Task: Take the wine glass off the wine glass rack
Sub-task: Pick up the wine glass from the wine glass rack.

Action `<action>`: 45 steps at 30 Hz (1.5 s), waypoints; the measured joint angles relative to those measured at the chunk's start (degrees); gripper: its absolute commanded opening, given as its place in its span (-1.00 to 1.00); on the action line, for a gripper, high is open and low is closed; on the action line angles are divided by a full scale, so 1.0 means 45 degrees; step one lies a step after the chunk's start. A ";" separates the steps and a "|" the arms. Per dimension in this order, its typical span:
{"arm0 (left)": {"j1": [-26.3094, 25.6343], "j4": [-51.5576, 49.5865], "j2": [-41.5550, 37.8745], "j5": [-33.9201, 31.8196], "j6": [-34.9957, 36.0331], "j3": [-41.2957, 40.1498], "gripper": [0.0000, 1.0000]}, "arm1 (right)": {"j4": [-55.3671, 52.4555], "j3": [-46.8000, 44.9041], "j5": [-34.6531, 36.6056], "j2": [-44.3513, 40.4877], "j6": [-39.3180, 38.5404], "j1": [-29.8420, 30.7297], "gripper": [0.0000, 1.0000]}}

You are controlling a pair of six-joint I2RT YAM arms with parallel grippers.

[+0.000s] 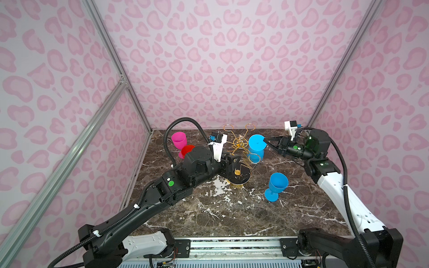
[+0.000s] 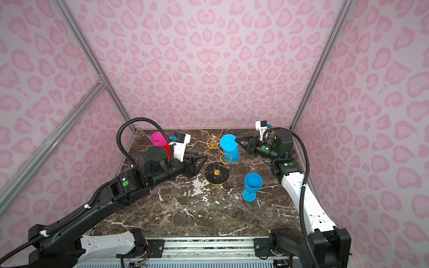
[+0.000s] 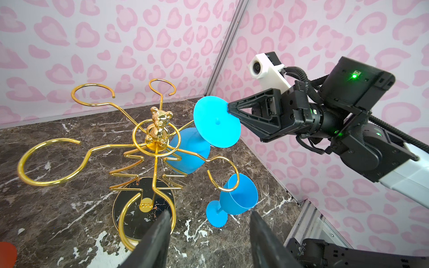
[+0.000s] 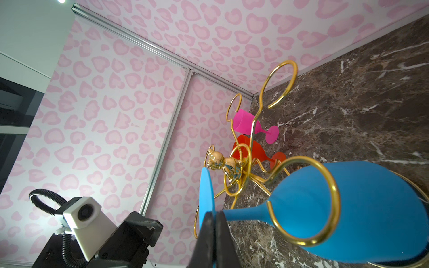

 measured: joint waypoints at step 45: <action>0.0325 0.0000 0.1243 0.3852 -1.0146 0.0238 0.17 | -0.7543 0.0991 0.0520 -0.6115 -0.9690 -0.1239 -1.00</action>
